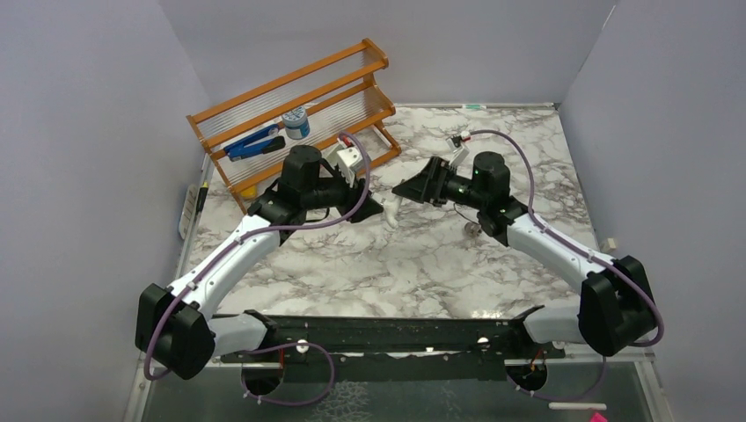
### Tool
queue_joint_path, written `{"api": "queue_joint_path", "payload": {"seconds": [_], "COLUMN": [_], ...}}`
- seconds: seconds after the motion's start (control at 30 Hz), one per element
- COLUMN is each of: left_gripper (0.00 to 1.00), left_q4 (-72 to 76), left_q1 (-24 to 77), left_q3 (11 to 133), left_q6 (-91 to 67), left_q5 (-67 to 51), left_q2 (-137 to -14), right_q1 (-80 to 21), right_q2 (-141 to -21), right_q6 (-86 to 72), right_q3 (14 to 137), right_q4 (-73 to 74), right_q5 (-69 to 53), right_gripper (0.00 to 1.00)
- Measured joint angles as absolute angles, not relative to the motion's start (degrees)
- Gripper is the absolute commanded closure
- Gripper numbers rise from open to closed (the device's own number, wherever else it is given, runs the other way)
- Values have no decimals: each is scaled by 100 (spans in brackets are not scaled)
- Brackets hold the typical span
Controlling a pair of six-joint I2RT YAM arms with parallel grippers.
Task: Install the water faucets
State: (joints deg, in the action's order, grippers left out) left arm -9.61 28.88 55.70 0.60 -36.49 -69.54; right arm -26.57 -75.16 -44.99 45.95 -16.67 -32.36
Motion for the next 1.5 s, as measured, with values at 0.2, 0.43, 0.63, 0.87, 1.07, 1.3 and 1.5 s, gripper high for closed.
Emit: {"api": "queue_joint_path", "payload": {"seconds": [0.2,0.43,0.63,0.87,1.07,1.3,1.5], "left_gripper": [94,94,57,1,1,2,7], "left_q4": [-1000,-1055,-1085,-919,-156,1094,1754], "left_q1": [3011,3020,3039,3050,3050,3050,3148], "left_q3": [5627,5658,5658,5655,5472,5345,5590], "left_q6": [193,285,307,23,-757,-1881,-2746], "left_q5": [-3780,-3791,-3778,-3616,-3312,-3277,-3295], "left_q2": [-6954,-6997,-7024,-6973,-6488,-6180,-6504], "right_q1": [-2655,-2657,-2657,-2655,-2655,-2655,-2650], "right_q2": [-7682,-7710,-7710,-7703,-7293,-6294,-6200], "right_q6": [-4571,-4622,-4567,-4563,-4560,-4541,-4536], "right_q3": [4766,4775,4775,4775,4775,4772,5019], "right_q4": [-1802,-1925,-1931,-2010,-2032,-3039,-3706], "right_q5": [-3450,-3743,-3859,-3885,-3623,-3015,-2832], "right_gripper": [37,54,91,99,100,97,97]}}
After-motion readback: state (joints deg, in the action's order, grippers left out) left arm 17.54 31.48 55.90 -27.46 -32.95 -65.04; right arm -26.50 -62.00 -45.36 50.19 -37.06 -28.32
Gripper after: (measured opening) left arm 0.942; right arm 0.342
